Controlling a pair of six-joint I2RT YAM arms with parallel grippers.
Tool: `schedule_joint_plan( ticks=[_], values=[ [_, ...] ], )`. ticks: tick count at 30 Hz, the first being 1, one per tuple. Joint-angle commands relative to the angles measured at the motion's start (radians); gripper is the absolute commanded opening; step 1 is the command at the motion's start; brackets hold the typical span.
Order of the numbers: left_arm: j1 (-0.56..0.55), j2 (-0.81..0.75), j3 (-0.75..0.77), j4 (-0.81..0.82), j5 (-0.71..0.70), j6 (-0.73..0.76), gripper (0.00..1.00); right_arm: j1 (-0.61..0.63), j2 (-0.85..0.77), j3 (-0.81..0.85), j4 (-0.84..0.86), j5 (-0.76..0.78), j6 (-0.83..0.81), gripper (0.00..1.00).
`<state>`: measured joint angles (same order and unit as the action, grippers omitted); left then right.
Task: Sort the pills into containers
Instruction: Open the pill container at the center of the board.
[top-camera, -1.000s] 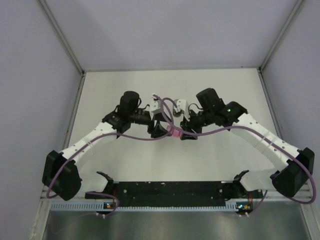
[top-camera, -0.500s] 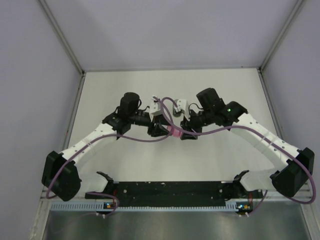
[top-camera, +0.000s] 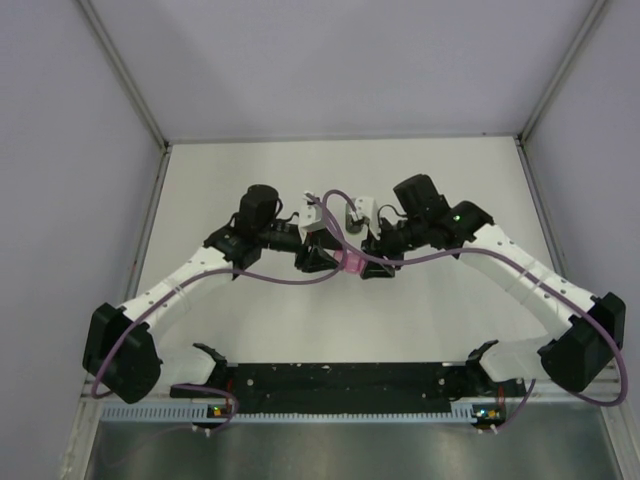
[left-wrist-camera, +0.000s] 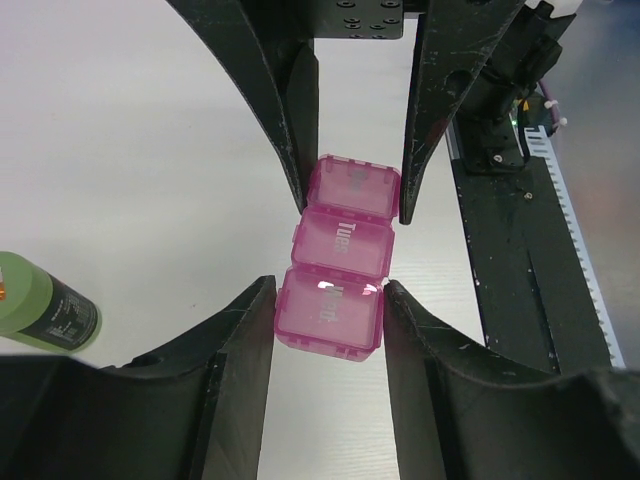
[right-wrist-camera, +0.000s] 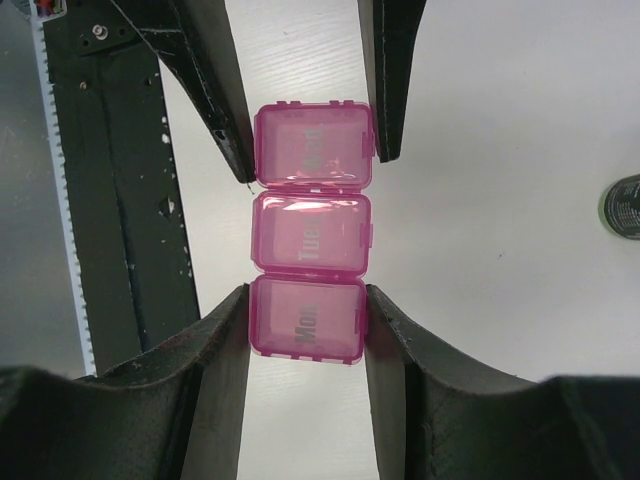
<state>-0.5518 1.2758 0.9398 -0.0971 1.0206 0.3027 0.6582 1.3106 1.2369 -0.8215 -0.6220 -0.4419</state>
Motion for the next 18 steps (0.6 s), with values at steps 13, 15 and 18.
schedule_joint_plan(
  ticks=[13, 15, 18],
  values=[
    [-0.008, -0.062, 0.054, -0.019, -0.047, 0.044, 0.09, -0.020, 0.052, 0.003, 0.045, 0.022, 0.042, 0.00],
    [-0.008, -0.062, 0.054, -0.013, -0.044, 0.033, 0.11, -0.022, 0.056, 0.003, 0.045, 0.027, 0.046, 0.00],
    [-0.008, -0.066, 0.056, 0.000, -0.031, 0.012, 0.14, -0.022, 0.059, 0.001, 0.050, 0.034, 0.048, 0.00]
  ],
)
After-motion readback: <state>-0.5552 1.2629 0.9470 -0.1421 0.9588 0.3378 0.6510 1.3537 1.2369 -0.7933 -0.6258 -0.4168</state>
